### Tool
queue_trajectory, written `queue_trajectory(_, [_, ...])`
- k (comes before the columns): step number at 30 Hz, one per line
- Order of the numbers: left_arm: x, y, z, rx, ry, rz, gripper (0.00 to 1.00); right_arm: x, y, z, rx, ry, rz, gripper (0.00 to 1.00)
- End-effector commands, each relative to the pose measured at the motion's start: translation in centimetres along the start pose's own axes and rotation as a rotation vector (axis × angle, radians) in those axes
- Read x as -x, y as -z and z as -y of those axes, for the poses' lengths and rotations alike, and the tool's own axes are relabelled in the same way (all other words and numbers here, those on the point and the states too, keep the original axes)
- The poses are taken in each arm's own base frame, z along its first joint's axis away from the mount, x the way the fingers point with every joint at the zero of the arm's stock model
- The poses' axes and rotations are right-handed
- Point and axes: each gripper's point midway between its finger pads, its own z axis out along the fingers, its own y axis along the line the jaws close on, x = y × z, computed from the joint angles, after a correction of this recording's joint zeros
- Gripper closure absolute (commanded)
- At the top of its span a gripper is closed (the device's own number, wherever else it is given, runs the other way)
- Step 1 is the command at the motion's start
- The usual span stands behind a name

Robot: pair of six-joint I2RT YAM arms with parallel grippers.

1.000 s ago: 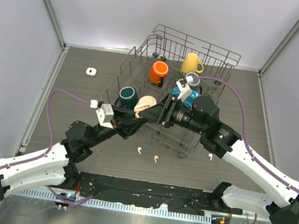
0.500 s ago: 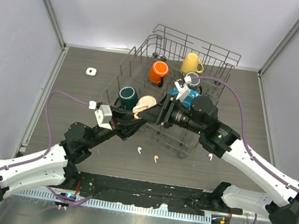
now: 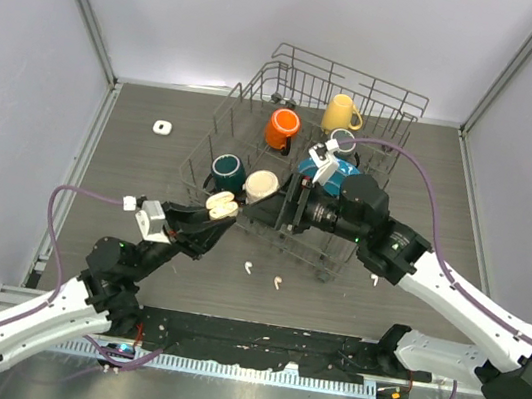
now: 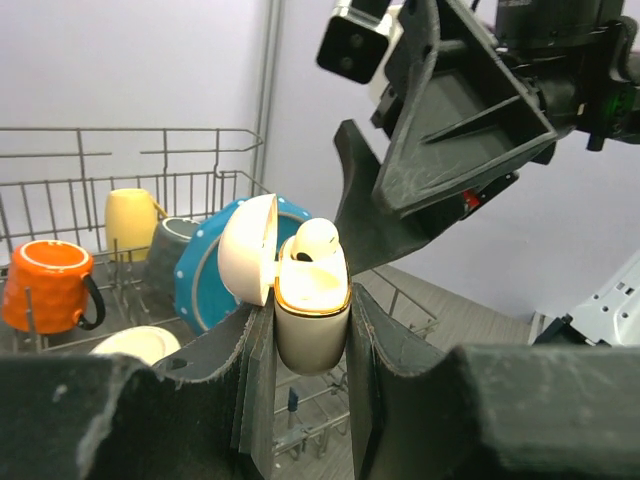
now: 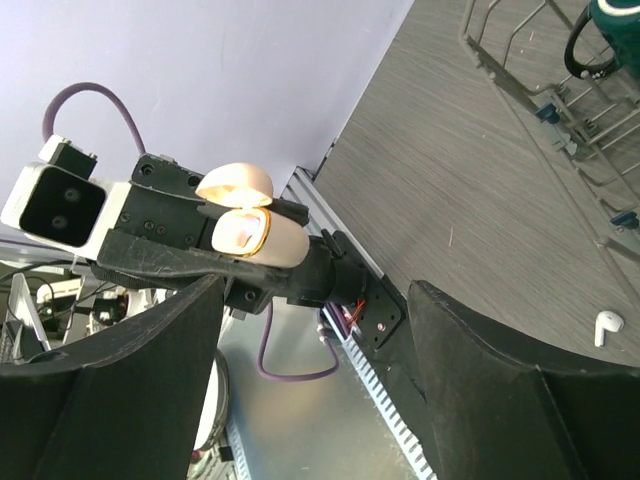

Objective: Insert the wireless bluetooth earbuds into the charging case
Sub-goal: Place the earbud in the charging case, then pick up the earbud from the center of the board.

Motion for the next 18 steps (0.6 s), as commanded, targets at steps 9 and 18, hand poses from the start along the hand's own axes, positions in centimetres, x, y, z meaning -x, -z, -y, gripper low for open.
queue_trajectory(9, [0.2, 3.3, -2.5, 0.145, -0.033, -0.028, 1.00, 0.7, 2.6, 3.8, -0.231, 0.057, 0.065, 0.27])
queue_trajectory(18, [0.1, 4.2, -2.6, 0.153, -0.035, -0.041, 1.00, -3.8, 1.2, 6.7, -0.374, 0.084, -0.023, 0.39])
